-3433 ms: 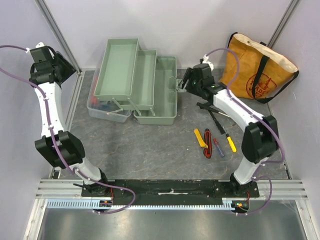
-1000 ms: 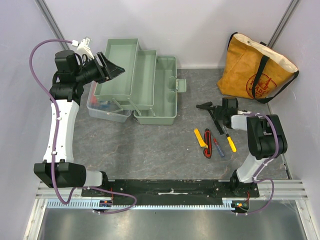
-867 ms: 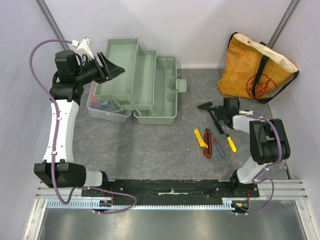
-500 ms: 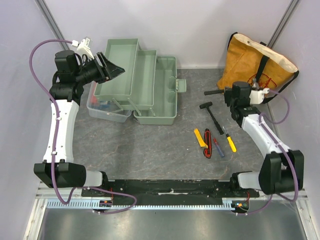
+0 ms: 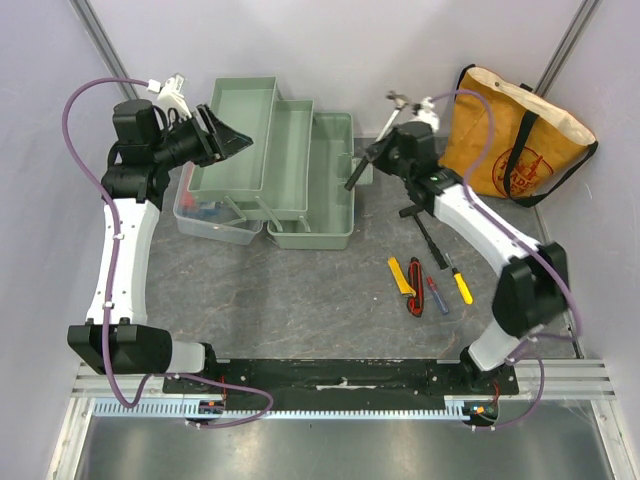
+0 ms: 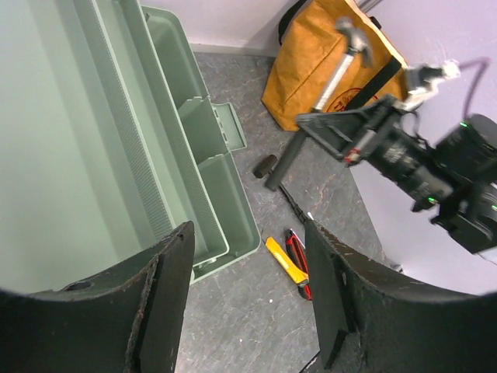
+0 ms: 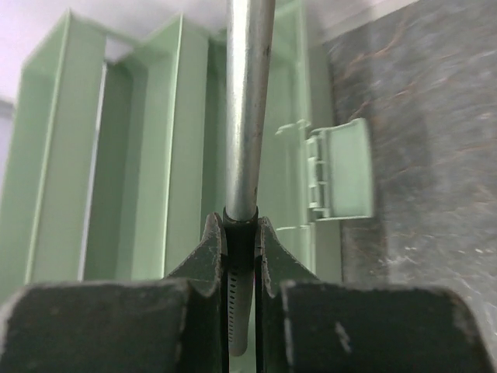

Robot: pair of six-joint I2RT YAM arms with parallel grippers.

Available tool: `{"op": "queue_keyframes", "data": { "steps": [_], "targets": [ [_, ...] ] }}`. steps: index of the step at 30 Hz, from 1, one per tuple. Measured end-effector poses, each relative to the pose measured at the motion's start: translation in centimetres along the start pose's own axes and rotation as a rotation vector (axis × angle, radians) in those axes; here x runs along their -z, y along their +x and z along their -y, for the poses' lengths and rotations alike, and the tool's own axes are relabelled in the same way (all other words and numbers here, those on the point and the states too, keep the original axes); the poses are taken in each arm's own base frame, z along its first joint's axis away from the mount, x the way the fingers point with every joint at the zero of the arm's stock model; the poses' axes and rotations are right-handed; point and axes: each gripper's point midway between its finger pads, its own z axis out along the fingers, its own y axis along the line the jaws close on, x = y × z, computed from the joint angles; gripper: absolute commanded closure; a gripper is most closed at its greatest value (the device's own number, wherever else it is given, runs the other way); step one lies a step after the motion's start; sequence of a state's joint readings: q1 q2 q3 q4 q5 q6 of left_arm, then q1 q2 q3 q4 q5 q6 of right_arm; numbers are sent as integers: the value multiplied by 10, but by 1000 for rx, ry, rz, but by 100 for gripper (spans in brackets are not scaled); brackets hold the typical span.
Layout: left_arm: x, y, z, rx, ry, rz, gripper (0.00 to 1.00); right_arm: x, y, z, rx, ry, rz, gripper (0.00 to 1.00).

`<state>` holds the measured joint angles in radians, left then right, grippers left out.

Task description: Pack the tool kit

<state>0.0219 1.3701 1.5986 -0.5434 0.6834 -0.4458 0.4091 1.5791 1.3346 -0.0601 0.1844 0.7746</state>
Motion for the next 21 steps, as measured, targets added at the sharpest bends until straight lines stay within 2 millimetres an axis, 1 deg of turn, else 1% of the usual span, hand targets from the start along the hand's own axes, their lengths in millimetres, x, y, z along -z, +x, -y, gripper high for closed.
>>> {"op": "queue_keyframes", "data": {
  "steps": [1,3,4,5,7,10,14,18,21],
  "targets": [
    [0,0,1,-1,2,-1,35,-13,14,-10,42,-25,-52,100],
    [0,1,2,-1,4,-3,35,-31,42,-20,99,-60,-132,100],
    [-1,1,2,-1,5,-3,35,-36,55,-22,121,-70,-167,100],
    [-1,1,2,-2,6,-4,36,-42,72,-22,148,-77,-214,100],
    [-1,1,2,-1,7,-4,36,-50,100,-20,183,-79,-290,100],
    [-1,2,2,0,7,-5,36,-62,134,-18,228,-85,-381,100],
    [-1,2,2,0,7,-5,36,-72,165,-12,266,-68,-446,100],
    [-1,2,2,2,7,-6,36,-80,184,-8,266,-50,-478,100],
    [-3,5,4,1,13,-14,35,-87,194,-7,278,-35,-480,100]
  ]
}}
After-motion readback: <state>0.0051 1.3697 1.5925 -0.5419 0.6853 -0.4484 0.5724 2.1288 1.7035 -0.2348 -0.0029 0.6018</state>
